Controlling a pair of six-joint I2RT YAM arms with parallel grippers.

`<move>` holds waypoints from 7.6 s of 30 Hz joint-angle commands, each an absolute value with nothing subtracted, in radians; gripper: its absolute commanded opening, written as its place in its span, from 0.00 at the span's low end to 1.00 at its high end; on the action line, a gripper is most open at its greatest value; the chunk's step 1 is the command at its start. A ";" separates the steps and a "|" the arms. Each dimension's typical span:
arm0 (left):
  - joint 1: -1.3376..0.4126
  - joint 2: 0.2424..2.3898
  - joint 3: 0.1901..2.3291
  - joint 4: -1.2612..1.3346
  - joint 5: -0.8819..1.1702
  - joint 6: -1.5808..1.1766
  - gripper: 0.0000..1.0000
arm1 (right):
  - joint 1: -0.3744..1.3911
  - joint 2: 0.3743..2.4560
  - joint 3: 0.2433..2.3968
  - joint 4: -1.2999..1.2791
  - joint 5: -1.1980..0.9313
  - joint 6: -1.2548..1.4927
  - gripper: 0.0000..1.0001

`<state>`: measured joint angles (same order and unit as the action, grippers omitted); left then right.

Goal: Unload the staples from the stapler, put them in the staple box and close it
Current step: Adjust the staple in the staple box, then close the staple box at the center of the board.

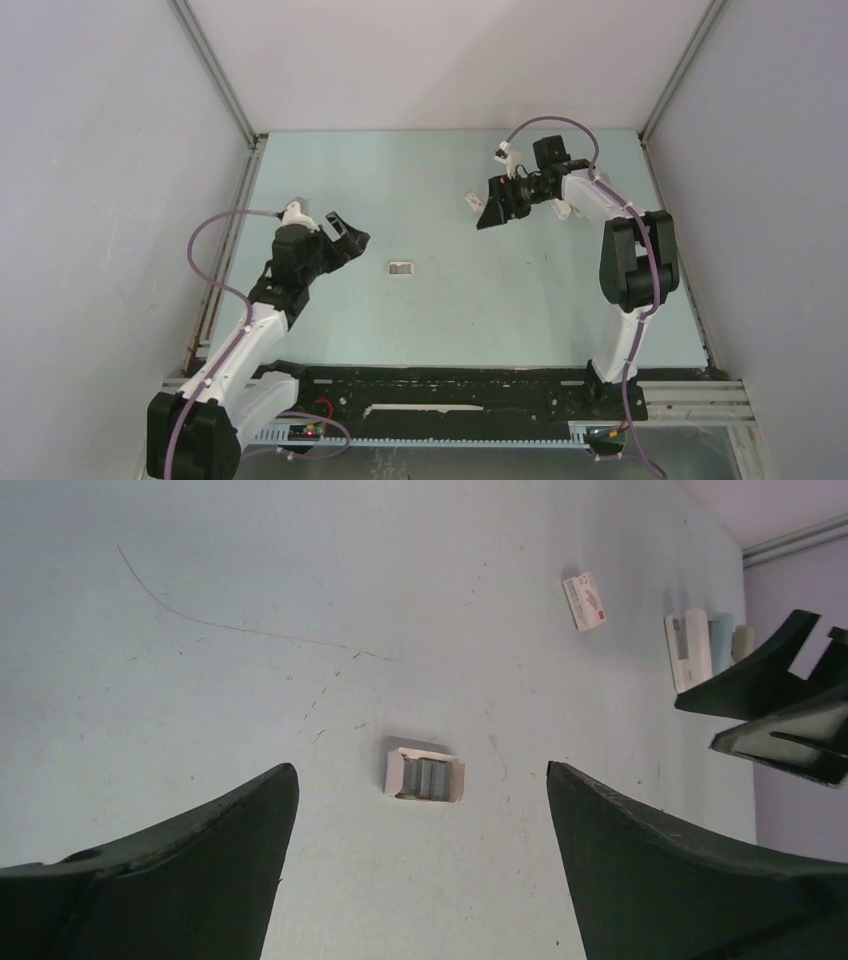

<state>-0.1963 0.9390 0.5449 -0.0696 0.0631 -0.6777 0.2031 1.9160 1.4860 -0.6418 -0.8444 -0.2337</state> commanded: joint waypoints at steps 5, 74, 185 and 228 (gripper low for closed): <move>-0.187 0.783 0.446 0.034 0.038 -0.743 1.00 | 0.197 1.961 1.470 -0.415 -0.901 0.033 0.84; -0.186 0.920 0.499 0.072 0.063 -0.827 1.00 | 0.147 2.256 1.316 0.376 -0.607 1.118 0.28; -0.420 1.599 0.803 0.477 0.692 -0.876 0.62 | 0.332 1.711 1.191 -0.534 -0.667 -1.102 0.76; -0.496 1.930 0.899 0.615 0.733 -1.120 0.41 | 0.421 1.869 1.191 -0.584 -0.587 -1.231 0.49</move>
